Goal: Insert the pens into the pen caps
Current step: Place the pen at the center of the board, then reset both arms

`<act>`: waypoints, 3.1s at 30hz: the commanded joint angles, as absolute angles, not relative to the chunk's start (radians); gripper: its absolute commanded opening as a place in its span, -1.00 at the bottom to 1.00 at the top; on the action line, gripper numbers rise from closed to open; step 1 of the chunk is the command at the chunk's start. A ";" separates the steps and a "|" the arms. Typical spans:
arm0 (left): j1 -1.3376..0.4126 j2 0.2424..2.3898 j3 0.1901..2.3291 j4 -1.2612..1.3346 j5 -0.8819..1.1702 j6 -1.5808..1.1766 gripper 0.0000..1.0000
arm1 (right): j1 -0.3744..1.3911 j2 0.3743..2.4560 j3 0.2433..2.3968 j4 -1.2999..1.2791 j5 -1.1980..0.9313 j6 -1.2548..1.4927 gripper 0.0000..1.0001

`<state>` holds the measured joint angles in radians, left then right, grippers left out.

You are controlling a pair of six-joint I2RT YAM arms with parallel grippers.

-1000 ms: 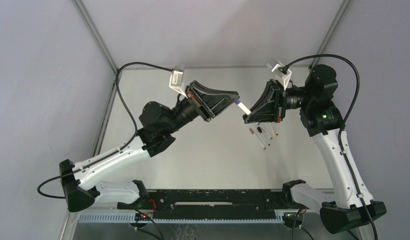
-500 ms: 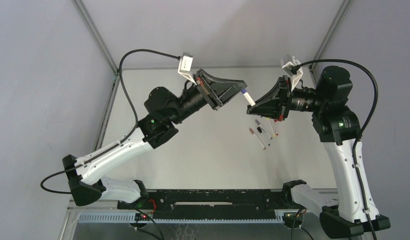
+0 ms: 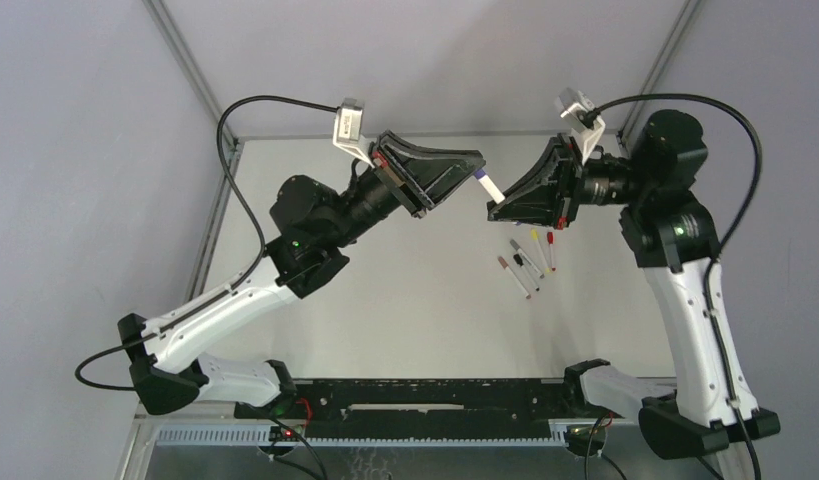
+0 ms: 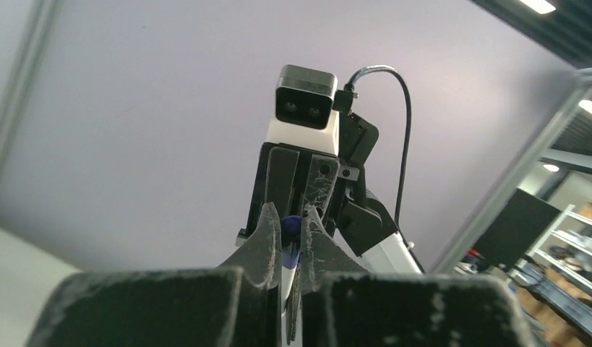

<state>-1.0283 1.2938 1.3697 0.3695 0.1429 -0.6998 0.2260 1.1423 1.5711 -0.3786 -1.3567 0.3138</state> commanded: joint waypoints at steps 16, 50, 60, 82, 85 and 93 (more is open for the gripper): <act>-1.167 1.508 1.268 -0.239 0.671 -0.797 -1.00 | 0.199 1.247 1.767 -0.234 -0.921 0.317 -1.00; -0.907 0.842 0.582 0.405 -0.172 -0.602 0.74 | 0.008 0.942 0.666 -0.516 -0.652 -0.445 -0.57; -0.892 0.831 0.520 0.422 -0.216 -0.653 0.74 | 0.136 1.266 0.703 -0.418 -0.514 -0.434 -0.66; -0.845 0.748 0.586 0.188 -0.222 -0.670 0.75 | 0.028 1.204 0.840 -0.593 -0.554 -0.472 0.03; -0.767 0.716 0.661 0.050 -0.158 -0.667 0.84 | -0.053 1.116 0.920 -0.659 -0.515 -0.576 0.49; -0.395 0.678 1.001 -0.298 0.025 -0.648 1.00 | -0.199 1.071 1.335 -0.649 -0.319 -0.312 0.99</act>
<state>-0.5323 0.6857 0.8146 -0.1314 -0.1097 -0.6796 -0.1802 1.0782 1.1526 -0.6319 -0.3916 -0.4461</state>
